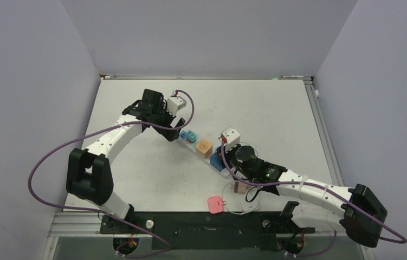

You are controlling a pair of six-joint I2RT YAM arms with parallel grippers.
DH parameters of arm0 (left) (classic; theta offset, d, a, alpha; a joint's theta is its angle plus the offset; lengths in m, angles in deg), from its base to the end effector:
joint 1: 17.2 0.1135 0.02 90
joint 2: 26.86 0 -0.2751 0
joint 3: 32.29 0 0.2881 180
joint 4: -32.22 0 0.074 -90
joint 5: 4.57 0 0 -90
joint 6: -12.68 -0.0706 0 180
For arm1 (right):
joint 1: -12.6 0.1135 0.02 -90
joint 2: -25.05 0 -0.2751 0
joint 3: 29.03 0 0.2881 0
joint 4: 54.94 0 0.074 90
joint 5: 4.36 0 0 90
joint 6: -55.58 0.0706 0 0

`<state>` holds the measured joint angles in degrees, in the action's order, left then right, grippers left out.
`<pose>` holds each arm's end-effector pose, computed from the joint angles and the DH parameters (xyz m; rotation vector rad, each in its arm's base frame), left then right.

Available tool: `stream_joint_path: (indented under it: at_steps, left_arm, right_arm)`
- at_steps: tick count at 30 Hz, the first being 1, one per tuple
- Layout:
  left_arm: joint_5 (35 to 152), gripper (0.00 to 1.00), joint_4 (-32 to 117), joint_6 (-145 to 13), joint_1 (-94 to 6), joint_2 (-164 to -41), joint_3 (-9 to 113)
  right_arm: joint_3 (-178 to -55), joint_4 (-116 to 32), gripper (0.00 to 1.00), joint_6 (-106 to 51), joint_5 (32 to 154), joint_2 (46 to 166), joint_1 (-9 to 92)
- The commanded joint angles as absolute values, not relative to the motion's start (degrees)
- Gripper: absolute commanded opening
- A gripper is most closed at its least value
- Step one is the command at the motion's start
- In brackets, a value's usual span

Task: Insert the plug
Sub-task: Insert the plug into the socket.

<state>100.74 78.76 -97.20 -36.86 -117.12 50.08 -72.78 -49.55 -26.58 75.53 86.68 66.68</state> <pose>0.3603 -0.1485 0.2335 0.9476 2.3175 -0.3347 0.1833 0.2319 0.2104 -0.6800 1.8901 0.5272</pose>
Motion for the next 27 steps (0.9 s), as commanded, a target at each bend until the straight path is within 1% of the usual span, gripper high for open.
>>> stream_joint_path:
  at_steps: [1, 9, 16, 23, 27]
  left_arm:
    - [102.4, 0.96, 78.3, -96.2, -37.2, -117.6, 52.7]
    - [102.5, 0.96, 77.7, -95.7, -38.4, -117.5, 52.5]
    - [102.1, 0.96, 77.5, -95.3, -39.1, -118.5, 53.4]
    - [102.1, 0.96, 77.4, -95.1, -39.2, -118.6, 53.5]
    - [102.0, 0.96, 77.3, -94.8, -39.2, -118.6, 53.5]
  right_arm:
    - [-73.4, -50.7, 0.05, -27.8, 79.1, 88.3, 66.1]
    - [-70.4, -54.9, 0.05, -25.7, 82.7, 86.2, 62.7]
    - [-68.9, -57.8, 0.05, -25.0, 83.4, 86.2, 62.3]
    - [-68.9, -57.0, 0.05, -25.3, 83.3, 80.8, 62.2]
    - [-67.5, -59.0, 0.05, -24.8, 83.8, 79.8, 62.2]
